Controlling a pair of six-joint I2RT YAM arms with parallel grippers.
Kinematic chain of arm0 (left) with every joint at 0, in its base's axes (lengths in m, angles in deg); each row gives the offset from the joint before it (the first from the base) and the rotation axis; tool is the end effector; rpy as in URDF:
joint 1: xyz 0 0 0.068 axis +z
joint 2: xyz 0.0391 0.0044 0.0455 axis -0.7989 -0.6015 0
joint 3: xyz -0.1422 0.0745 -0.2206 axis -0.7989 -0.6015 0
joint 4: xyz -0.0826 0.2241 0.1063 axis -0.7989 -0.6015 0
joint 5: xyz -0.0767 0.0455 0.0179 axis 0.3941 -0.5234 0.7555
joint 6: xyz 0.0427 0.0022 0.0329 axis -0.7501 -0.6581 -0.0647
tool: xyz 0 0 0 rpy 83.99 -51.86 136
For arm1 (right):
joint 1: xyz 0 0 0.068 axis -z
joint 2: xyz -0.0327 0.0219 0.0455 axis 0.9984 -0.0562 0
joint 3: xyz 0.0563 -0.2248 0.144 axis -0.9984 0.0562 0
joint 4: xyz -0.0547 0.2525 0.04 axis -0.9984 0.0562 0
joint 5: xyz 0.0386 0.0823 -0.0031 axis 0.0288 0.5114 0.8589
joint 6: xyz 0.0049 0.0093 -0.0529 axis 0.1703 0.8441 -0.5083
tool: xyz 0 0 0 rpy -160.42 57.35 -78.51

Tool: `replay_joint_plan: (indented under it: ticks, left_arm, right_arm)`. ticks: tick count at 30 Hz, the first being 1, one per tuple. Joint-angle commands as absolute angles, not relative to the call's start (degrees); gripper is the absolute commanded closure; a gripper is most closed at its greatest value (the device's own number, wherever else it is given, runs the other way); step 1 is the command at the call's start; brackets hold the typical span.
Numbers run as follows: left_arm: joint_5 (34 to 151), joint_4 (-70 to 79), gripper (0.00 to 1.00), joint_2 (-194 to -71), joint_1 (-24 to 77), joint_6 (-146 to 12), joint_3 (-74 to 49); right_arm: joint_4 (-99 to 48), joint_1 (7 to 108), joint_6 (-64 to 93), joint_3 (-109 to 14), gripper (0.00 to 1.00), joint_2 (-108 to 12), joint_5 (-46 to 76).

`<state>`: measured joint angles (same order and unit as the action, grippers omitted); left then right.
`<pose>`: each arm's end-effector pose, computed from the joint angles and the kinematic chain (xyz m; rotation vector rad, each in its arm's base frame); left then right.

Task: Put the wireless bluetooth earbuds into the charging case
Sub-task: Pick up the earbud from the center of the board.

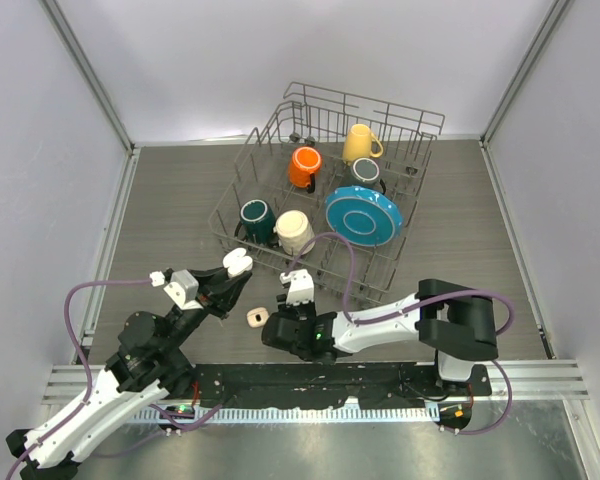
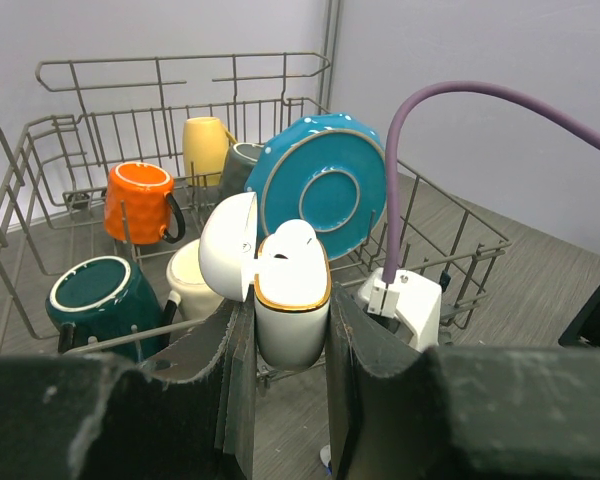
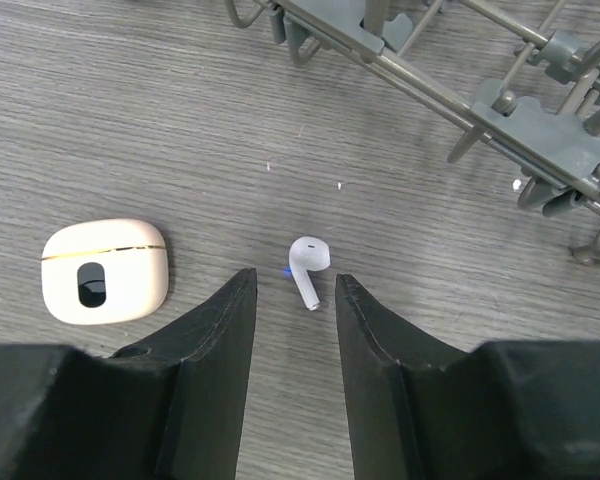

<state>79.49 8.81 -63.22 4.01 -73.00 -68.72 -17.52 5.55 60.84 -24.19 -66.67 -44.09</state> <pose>0.0646 -0.0697 0.2727 0.4208 1.2641 -0.7614 0.0777 0.3214 0.1554 -0.2138 2.1122 0.2040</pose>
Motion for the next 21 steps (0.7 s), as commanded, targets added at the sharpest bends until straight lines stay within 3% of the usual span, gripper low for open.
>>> replay_joint_plan:
  ticks: [1,21]
  left_arm:
    - [79.9,11.4,1.0,-62.9,3.9,-72.6,-67.6]
    - [79.7,11.3,1.0,-62.6,3.9,-72.4,-67.8]
  right_arm:
    - [-18.6,6.5,61.8,-26.4,0.57,-67.7,-44.7]
    - [-18.8,9.5,61.6,-27.1,0.53,-70.6,-38.7]
